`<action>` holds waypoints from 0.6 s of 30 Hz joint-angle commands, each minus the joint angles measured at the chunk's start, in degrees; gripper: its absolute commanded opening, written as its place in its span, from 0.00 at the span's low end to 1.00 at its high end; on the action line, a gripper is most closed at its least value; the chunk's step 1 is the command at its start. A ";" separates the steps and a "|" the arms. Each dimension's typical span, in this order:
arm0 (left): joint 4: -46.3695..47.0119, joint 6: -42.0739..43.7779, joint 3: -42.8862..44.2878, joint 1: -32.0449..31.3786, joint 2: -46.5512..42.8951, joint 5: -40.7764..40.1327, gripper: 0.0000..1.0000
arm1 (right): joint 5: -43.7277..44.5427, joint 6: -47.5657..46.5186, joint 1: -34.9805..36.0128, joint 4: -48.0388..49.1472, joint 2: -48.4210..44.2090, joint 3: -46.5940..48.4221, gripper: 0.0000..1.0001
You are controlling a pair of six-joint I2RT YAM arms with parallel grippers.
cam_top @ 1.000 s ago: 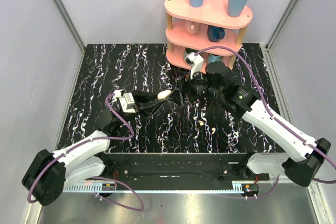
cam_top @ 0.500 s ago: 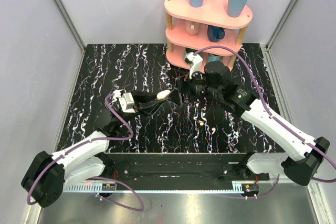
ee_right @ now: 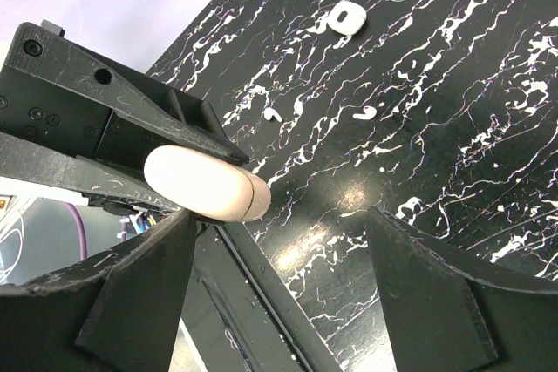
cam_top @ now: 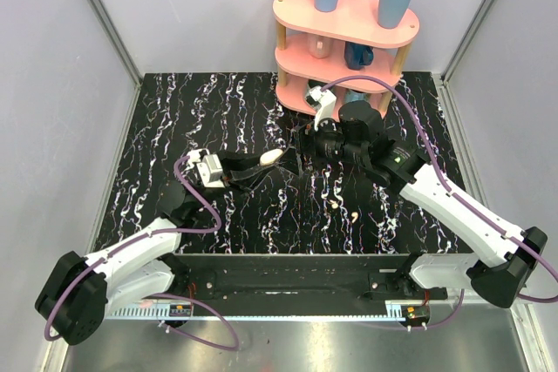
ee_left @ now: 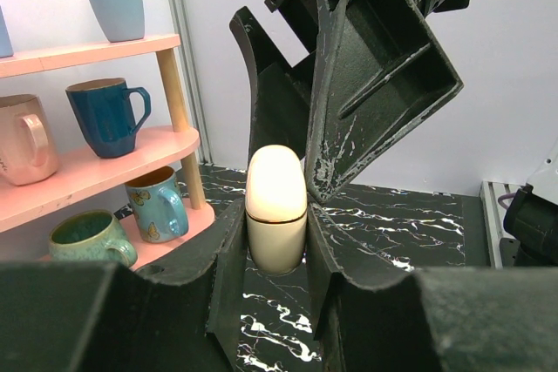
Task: Insert the wireless bluetooth earbuds into the charging case
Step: Open the charging case.
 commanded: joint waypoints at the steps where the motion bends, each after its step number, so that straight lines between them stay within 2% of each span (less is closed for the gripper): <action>1: 4.37 -0.46 -0.74 -1.30 -0.53 7.49 0.00 | 5.86 1.04 -0.52 7.28 0.28 2.39 0.85; 18: 4.10 -0.72 -1.09 -1.30 -0.27 7.84 0.00 | 8.06 1.66 -0.52 8.69 0.19 2.21 0.85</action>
